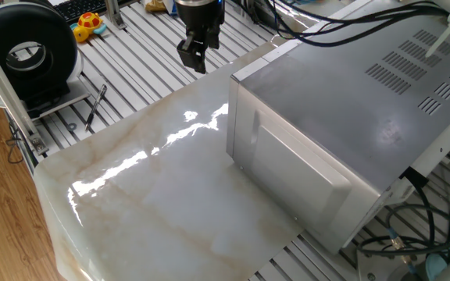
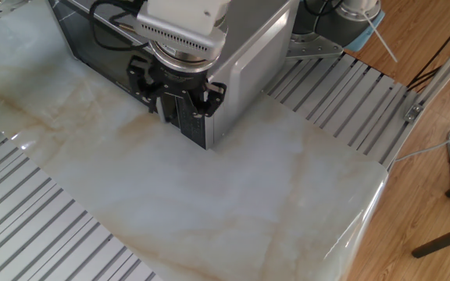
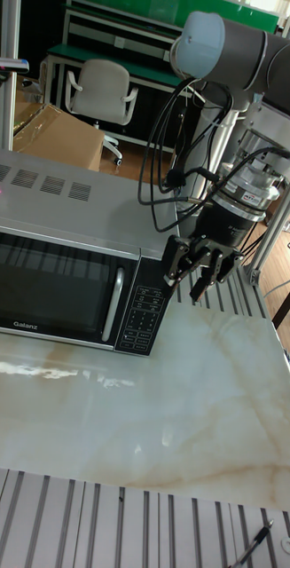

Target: Open the microwave door

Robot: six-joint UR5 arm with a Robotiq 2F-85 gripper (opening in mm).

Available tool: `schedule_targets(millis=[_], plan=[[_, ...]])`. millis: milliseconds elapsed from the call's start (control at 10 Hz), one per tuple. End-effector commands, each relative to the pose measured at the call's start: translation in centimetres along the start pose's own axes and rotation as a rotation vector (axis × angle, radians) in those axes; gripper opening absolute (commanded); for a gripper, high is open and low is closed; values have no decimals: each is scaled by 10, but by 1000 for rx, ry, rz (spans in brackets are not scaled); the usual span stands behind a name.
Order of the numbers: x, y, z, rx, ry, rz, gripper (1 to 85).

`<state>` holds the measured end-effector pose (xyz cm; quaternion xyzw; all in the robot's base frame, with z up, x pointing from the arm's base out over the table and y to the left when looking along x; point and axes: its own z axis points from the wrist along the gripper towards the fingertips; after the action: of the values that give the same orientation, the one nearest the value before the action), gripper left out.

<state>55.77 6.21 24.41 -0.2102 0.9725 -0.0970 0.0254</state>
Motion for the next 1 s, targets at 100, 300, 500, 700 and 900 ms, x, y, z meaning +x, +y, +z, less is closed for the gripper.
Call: schedule_targets(millis=[100, 300, 500, 700, 900], plan=[[2, 19, -2, -74, 10, 62, 533], [5, 26, -2, -102, 24, 86, 527], [1, 29, -2, -98, 19, 100, 533], [0, 30, -3, -79, 28, 89, 530], [11, 13, -1, -67, 36, 50, 520]])
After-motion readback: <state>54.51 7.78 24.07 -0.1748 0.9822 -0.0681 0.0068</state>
